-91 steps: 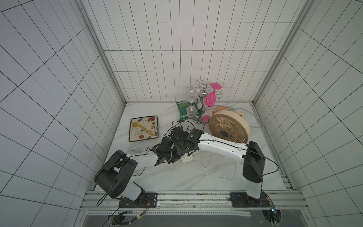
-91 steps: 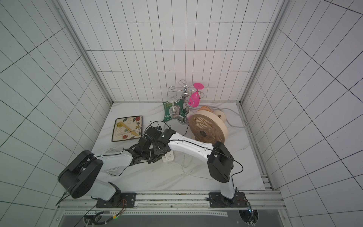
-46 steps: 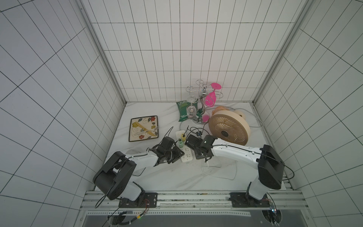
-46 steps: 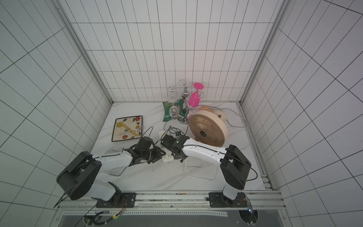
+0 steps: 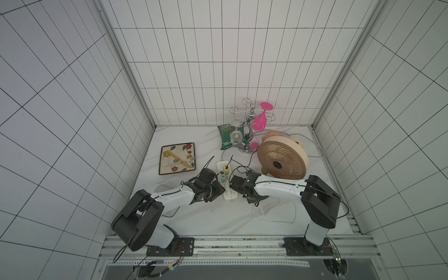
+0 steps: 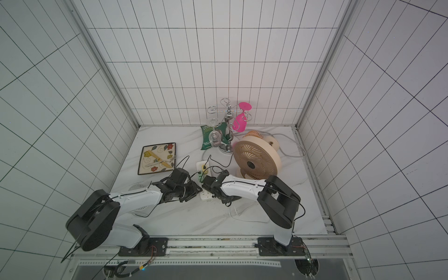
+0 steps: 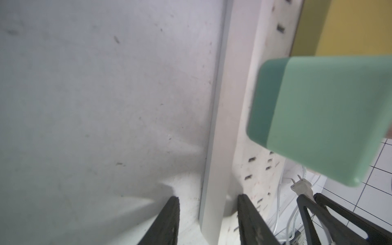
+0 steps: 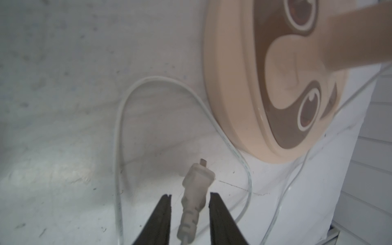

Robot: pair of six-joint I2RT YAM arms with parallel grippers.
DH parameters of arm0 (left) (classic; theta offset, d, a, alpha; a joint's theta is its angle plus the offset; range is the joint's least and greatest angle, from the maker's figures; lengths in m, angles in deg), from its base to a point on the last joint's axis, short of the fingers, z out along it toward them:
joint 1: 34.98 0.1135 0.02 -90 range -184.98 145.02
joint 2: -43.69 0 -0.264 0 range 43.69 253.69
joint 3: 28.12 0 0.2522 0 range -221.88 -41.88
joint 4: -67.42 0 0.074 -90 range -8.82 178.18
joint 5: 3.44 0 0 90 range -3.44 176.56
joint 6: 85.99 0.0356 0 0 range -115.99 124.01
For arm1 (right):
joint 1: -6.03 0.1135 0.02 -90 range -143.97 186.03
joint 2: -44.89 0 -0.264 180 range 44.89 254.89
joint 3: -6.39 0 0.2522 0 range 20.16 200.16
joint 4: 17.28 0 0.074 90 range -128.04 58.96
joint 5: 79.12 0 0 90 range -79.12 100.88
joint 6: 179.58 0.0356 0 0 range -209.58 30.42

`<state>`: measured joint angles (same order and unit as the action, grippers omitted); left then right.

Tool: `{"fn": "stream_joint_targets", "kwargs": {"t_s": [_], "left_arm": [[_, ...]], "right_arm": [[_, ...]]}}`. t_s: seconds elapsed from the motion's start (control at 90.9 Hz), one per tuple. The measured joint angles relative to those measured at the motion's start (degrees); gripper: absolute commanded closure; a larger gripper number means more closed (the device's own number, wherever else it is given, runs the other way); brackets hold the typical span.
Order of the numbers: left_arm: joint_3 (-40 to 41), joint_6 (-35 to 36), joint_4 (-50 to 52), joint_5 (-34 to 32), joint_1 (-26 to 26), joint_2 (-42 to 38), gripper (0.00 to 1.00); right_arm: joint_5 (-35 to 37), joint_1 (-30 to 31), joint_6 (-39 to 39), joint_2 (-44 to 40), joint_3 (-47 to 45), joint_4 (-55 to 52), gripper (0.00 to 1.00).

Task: Unplug the desk fan from the power strip
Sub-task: Place the plug at the center of the board, then move the socket to the center of the board.

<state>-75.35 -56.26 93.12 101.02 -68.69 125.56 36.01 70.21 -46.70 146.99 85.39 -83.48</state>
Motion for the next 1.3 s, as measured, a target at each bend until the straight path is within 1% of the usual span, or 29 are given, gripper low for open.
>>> {"fn": "stream_joint_targets", "kwargs": {"t_s": [0.088, 0.165, 0.286, 0.374, 0.484, 0.594, 0.682, 0.759, 0.825, 0.869, 0.946, 1.078, 1.187, 1.297], "left_arm": [[-1.14, 0.28, 3.69, -1.05, 0.00, -0.61, 0.51], [-2.16, 0.57, 8.50, -2.67, 0.02, -1.53, 0.50], [-3.74, 0.79, 15.89, -4.48, -0.04, -2.91, 0.50], [-5.81, 0.72, 19.98, -5.29, -0.35, -5.31, 0.49], [-8.96, 0.28, 23.30, -6.12, -0.48, -9.64, 0.50], [-11.93, -0.72, 25.99, -7.48, -0.48, -14.34, 0.50], [-13.18, -1.97, 27.85, -8.63, -0.37, -17.18, 0.52], [-13.27, -3.69, 29.62, -9.31, 0.11, -19.32, 0.52], [-13.20, -5.11, 31.01, -9.60, 0.96, -20.76, 0.52], [-13.11, -5.84, 31.67, -9.77, 1.81, -21.92, 0.52], [-12.76, -6.49, 32.46, -9.86, 3.17, -24.17, 0.53], [-12.63, -6.82, 33.33, -9.92, 4.76, -27.28, 0.52], [-12.63, -6.62, 33.46, -9.99, 6.21, -28.94, 0.51], [-12.98, -5.03, 33.27, -8.79, 10.47, -28.85, 0.51]], "right_arm": [[-3.02, 0.46, -1.60, -3.10, -2.67, 4.48, 0.37], [-4.90, 0.72, -2.54, -7.21, -3.69, 6.27, 0.34], [-5.92, 0.76, -3.26, -13.11, -2.89, 7.52, 0.33], [-6.47, 0.61, -3.67, -15.56, -1.07, 7.34, 0.33], [-8.35, -0.52, -4.37, -16.39, 1.81, 7.30, 0.33], [-10.84, -2.86, -5.20, -16.13, 4.92, 7.82, 0.36], [-12.55, -4.07, -6.10, -14.23, 8.70, 8.24, 0.39], [-14.29, -4.61, -6.99, -10.51, 13.18, 9.25, 0.41], [-15.82, -4.59, -7.56, -7.17, 16.31, 9.94, 0.46], [-16.48, -4.59, -7.63, -5.03, 17.97, 10.21, 0.46], [-17.31, -4.61, -7.50, -2.08, 20.11, 10.12, 0.43], [-18.49, -5.20, -6.91, 1.97, 23.54, 9.16, 0.42], [-18.80, -6.25, -6.45, 5.46, 27.28, 8.81, 0.36], [-18.97, -7.23, -6.10, 8.92, 30.86, 8.28, 0.33]]}}
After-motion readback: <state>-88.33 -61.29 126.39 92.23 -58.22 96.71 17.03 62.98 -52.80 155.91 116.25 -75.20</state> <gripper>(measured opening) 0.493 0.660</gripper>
